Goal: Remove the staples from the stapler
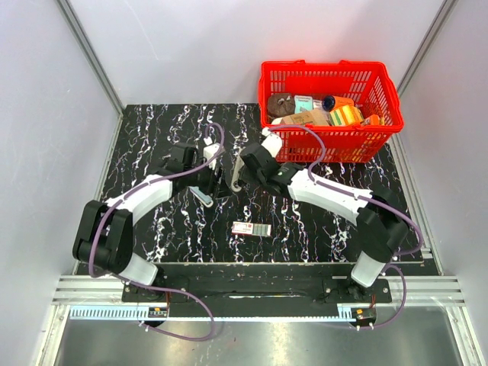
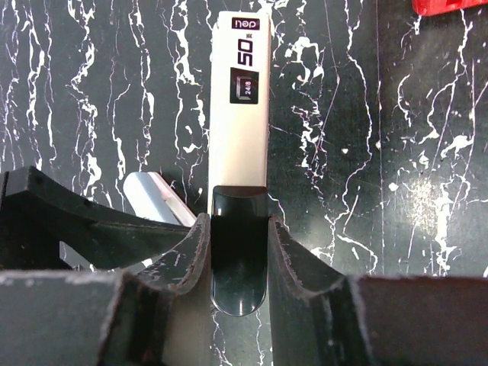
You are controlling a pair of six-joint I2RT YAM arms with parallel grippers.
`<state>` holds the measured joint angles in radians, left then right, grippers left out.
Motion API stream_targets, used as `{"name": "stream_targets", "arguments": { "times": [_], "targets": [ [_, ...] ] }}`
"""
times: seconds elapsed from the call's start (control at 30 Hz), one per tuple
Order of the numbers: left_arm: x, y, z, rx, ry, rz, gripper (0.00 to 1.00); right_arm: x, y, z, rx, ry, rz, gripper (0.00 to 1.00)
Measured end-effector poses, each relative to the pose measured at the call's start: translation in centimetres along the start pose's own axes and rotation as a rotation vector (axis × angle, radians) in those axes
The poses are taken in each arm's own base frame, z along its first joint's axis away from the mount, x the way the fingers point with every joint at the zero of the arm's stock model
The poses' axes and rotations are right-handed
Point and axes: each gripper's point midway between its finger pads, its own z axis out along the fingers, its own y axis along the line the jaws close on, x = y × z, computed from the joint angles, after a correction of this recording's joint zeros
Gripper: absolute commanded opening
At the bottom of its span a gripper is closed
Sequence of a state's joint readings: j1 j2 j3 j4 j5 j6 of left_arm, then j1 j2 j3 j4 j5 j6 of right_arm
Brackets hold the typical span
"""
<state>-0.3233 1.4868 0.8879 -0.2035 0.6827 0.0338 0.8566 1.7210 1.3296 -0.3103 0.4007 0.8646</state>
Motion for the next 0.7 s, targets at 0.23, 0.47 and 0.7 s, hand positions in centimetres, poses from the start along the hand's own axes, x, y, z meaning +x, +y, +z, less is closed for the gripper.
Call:
{"name": "stream_targets", "arguments": {
  "times": [0.23,0.47,0.7],
  "targets": [
    [-1.0,-0.6,1.2,0.060,0.005,0.045,0.65,0.8,-0.5,-0.1,-0.015,0.004,0.072,0.00],
    [-0.8,-0.6,2.2,0.104,0.027,0.070,0.49,1.1,-0.1,-0.4,-0.051,0.010,0.113,0.00],
    [0.0,-0.7,2.5,0.135,0.049,0.078,0.20,1.1,-0.2,-0.8,-0.066,0.011,0.124,0.00]
  ]
}}
